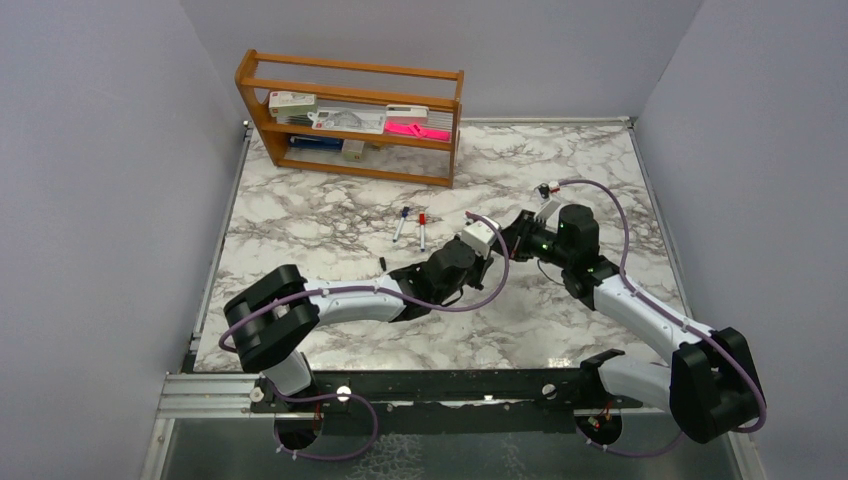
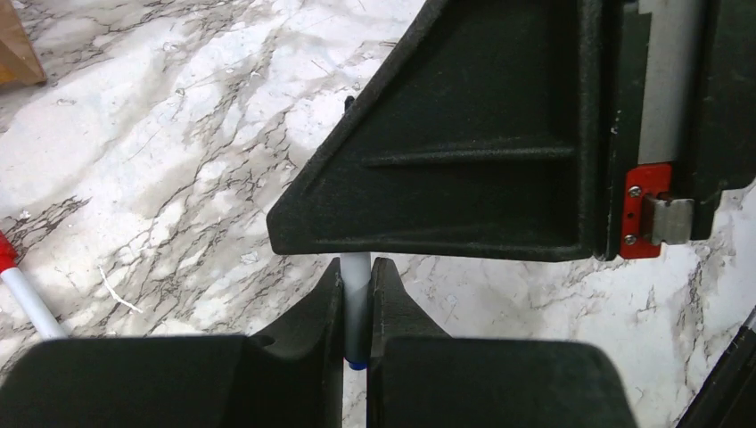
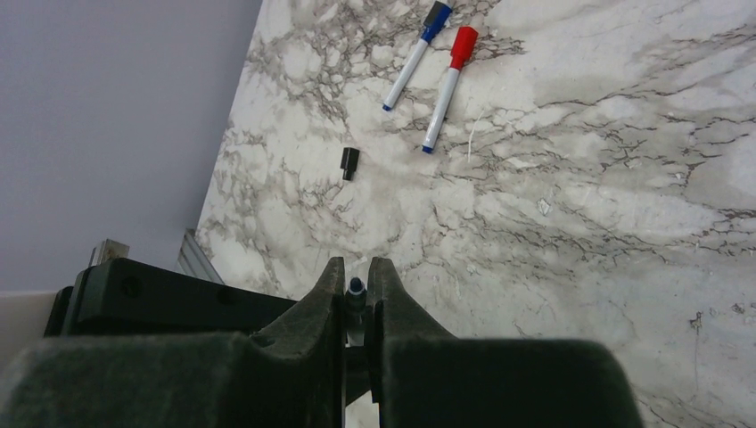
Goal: Insert the pens into the pen caps
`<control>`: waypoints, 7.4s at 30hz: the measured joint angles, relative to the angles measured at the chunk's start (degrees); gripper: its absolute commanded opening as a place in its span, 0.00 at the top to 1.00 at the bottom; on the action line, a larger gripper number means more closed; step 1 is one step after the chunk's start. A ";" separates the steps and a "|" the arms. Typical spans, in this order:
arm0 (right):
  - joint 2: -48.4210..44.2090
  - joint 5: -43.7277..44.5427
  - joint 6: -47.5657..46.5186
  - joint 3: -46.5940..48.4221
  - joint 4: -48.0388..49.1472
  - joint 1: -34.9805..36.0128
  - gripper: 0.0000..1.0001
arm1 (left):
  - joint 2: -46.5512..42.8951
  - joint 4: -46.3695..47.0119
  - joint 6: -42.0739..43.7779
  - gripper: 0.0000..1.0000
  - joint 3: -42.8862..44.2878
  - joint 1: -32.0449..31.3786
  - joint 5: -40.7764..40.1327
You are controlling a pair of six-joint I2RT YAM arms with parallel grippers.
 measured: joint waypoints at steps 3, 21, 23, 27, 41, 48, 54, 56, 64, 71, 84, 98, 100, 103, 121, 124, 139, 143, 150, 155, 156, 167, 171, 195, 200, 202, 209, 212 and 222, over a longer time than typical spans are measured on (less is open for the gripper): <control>-0.07 -0.31 -0.07 -0.07 0.26 -0.02 0.99 | 0.04 -0.02 -0.26 1.00 0.13 0.09 -0.02; -6.91 6.51 -6.86 5.38 -3.41 -0.24 0.39 | -6.93 19.87 -5.55 1.00 -22.99 13.60 16.11; -6.73 6.69 -7.65 5.86 -3.37 -0.24 0.39 | -9.07 21.44 -6.03 1.00 -25.66 15.26 18.91; -5.18 6.14 -8.11 5.75 -3.54 -0.24 0.39 | -14.08 24.44 -6.03 1.00 -27.02 16.37 25.14; 11.74 2.08 -9.42 6.40 -0.35 6.25 0.39 | -18.12 37.59 -21.46 1.00 -33.38 35.41 35.67; 25.81 11.96 -15.19 24.28 -10.93 20.11 0.36 | -23.61 37.24 -28.74 1.00 -36.22 42.77 36.61; 39.54 18.43 -20.57 43.23 -20.85 25.03 0.36 | -31.78 31.78 -33.03 1.00 -40.44 51.76 35.91; 42.23 19.87 -21.70 46.10 -23.91 25.94 0.39 | -36.17 25.55 -33.59 1.00 -40.79 55.01 34.58; 51.74 25.94 -24.79 58.51 -34.16 29.68 0.40 | -41.92 5.57 -31.93 1.00 -38.36 62.93 30.23; 57.75 29.68 -25.68 66.18 -38.82 32.87 0.43 | -38.95 -1.05 -31.19 1.00 -37.70 63.58 29.07; 63.39 33.29 -25.29 71.91 -42.60 34.05 0.48 | -40.74 -4.42 -29.51 1.00 -37.70 63.58 26.49; 66.84 35.04 -24.70 75.52 -44.89 34.99 0.57 | -41.46 -6.01 -28.72 1.00 -37.70 63.58 25.81; 66.93 35.10 -24.59 75.52 -44.98 35.06 0.59 | -41.46 -6.01 -28.70 1.00 -37.70 63.58 25.75; 66.93 35.28 -24.52 75.52 -44.98 35.19 0.63 | -41.46 -6.03 -28.65 1.00 -37.70 63.58 25.70; 63.39 34.21 -22.43 69.02 -40.98 35.43 0.99 | -41.68 -6.03 -28.50 1.00 -37.70 63.58 25.75; 58.12 33.66 -21.79 62.03 -38.71 35.41 0.99 | -41.64 -5.44 -28.52 1.00 -37.73 63.58 26.58; 19.02 15.45 -5.25 22.29 2.49 15.82 0.99 | -30.51 15.47 -28.74 1.00 -35.71 41.86 39.06; 14.49 10.29 0.09 11.72 14.84 10.19 0.99 | -23.91 28.02 -29.11 1.00 -34.38 33.22 41.29; 6.47 5.70 2.97 7.65 28.83 10.19 0.99 | -9.62 56.00 -36.28 1.00 -33.24 31.12 46.07; 4.50 3.28 4.57 6.88 36.76 10.19 0.99 | -3.19 61.92 -39.17 1.00 -31.06 28.55 47.65; 4.57 2.89 4.94 6.64 37.55 10.16 0.99 | -3.13 62.29 -39.23 1.00 -30.88 27.78 47.89; 6.43 -0.61 7.23 5.60 42.12 10.16 0.99 | -3.89 63.76 -39.17 1.00 -28.04 25.57 49.31; 6.51 -1.18 7.43 5.60 42.29 10.19 0.99 | -4.37 63.84 -39.17 1.00 -28.02 25.57 49.48; 9.07 -2.78 8.85 5.62 45.03 10.19 0.99 | -7.48 63.84 -38.62 1.00 -26.95 25.53 50.38; 9.38 -3.23 9.84 5.62 45.97 10.19 0.99 | -7.74 63.84 -38.36 1.00 -26.95 25.53 50.36; 9.68 -3.54 10.27 5.62 46.36 10.19 0.99 | -7.76 63.84 -38.21 1.00 -26.95 25.53 50.36; 9.92 -4.37 11.58 5.62 46.88 10.16 0.99 | -7.74 63.84 -37.57 1.00 -26.95 25.53 50.36; 10.16 -4.55 12.44 5.60 47.25 10.16 0.99 | -7.69 63.84 -37.40 1.00 -26.93 25.53 50.36; 10.32 -5.46 15.85 3.34 49.88 10.12 0.99 | -7.50 63.76 -37.09 1.00 -26.12 25.42 50.23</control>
